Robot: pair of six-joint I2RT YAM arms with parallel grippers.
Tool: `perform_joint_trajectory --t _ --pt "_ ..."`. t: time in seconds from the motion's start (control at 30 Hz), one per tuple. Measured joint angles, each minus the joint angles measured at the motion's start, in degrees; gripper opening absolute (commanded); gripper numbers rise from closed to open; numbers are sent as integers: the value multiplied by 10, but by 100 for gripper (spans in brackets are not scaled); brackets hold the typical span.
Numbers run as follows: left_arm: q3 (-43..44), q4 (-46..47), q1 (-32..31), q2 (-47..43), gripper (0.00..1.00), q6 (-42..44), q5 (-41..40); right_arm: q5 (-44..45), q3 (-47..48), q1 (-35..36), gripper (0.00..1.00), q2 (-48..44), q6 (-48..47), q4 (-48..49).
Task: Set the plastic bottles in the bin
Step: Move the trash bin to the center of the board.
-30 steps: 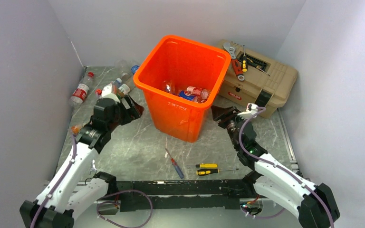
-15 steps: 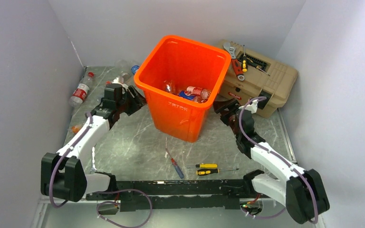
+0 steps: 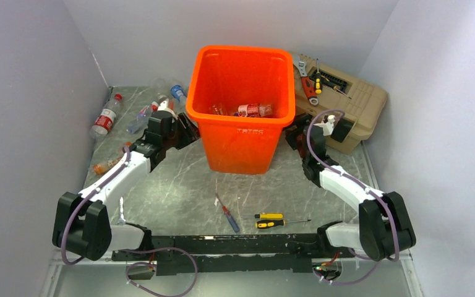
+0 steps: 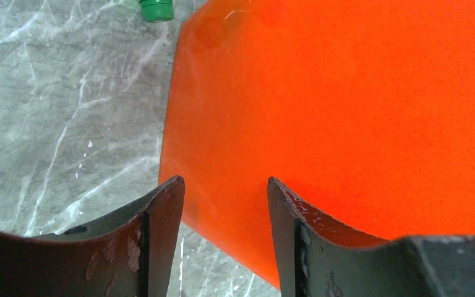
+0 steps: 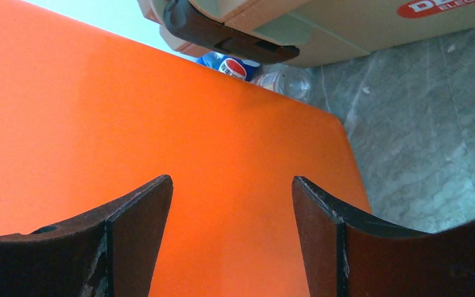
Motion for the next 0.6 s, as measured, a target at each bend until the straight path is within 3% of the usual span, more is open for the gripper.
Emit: perform_joint_trajectory --t 0.17,0.3,0.6 --pt "0 9 -3 15 62 0 -16 -3 24 -4 77 12 -6 -9" --pt "0 4 -7 16 70 5 -31 0 26 -9 80 -19 -24 -46" --pt "53 -149 -22 -97 95 64 -161 10 2 8 81 -309 -113 -187"
